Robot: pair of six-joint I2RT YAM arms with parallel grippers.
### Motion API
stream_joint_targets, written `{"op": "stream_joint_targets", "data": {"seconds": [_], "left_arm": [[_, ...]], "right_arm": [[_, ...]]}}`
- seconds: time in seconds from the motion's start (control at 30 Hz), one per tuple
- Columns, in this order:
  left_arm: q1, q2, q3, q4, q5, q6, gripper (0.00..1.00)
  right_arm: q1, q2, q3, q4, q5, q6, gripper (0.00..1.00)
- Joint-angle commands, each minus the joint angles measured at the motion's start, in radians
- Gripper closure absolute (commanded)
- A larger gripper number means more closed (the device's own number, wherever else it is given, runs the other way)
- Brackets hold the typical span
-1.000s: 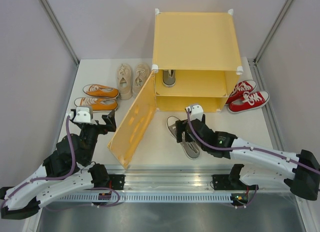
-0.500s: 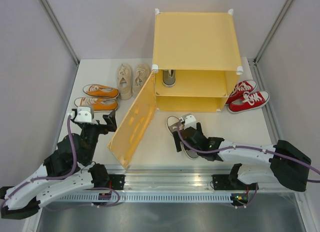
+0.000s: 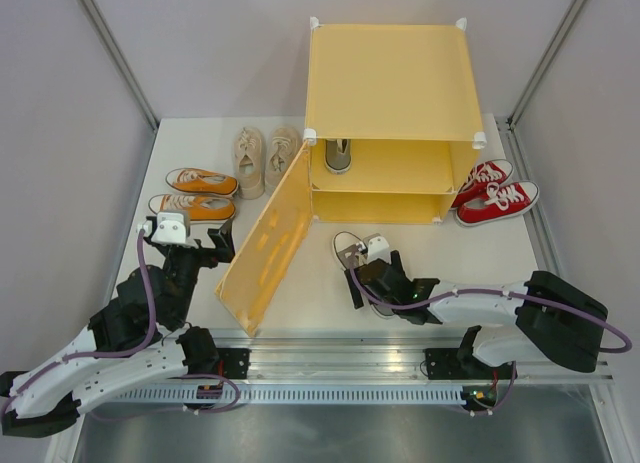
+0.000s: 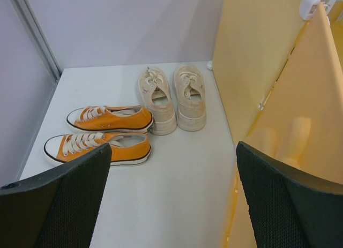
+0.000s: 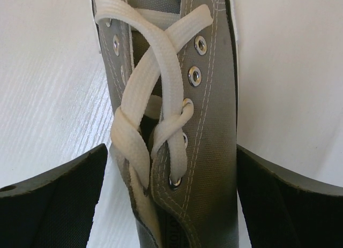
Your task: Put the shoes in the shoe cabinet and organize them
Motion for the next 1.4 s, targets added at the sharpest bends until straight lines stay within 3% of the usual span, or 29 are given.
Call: {"op": "stream_joint_targets", "data": {"seconds": [0.0,0.27,0.33,0.37,0.43,0.47,0.53,0.57,0.6,0.83,0.97,1.13,1.37], "left_arm": [[0.009,0.010,0.000,0.031,0.008,0.031,0.00],[0.009,0.009,0.002,0.031,0.008,0.027,0.00],[0.007,0.009,0.002,0.029,0.010,0.029,0.00],[0.009,0.009,0.002,0.028,0.010,0.027,0.00],[0.007,0.007,0.000,0.028,0.010,0.029,0.00],[0.009,0.007,0.002,0.028,0.010,0.029,0.00],[0.009,0.006,0.000,0.029,0.010,0.029,0.00],[0.009,0.004,0.002,0.028,0.010,0.029,0.00],[0.009,0.003,0.002,0.028,0.010,0.029,0.00],[0.009,0.000,0.002,0.028,0.011,0.029,0.00],[0.009,-0.004,0.003,0.028,0.014,0.027,0.00],[0.007,-0.008,0.002,0.029,0.013,0.027,0.00],[0.009,-0.010,0.002,0.028,0.010,0.027,0.00]], "right_arm": [[0.003,0.017,-0.009,0.051,-0.015,-0.002,0.03],[0.003,0.071,0.002,0.054,-0.052,0.010,0.12],[0.004,0.065,0.007,0.049,-0.058,0.010,0.21],[0.004,0.057,0.010,0.042,-0.059,0.010,0.32],[0.003,0.022,0.030,0.014,-0.064,0.005,0.44],[0.003,-0.009,0.039,-0.016,-0.065,0.001,0.56],[0.003,-0.047,0.073,-0.042,-0.064,-0.008,0.67],[0.003,-0.069,0.088,-0.081,-0.059,-0.013,0.77],[0.003,-0.114,0.117,-0.123,-0.058,-0.014,0.80],[0.003,-0.380,0.209,-0.260,-0.055,-0.041,0.85],[0.004,-0.489,0.266,-0.354,0.028,-0.054,0.86],[0.003,-0.462,0.364,-0.450,0.247,-0.045,0.92],[-0.049,-0.301,0.490,-0.438,0.347,-0.033,0.96]]}}
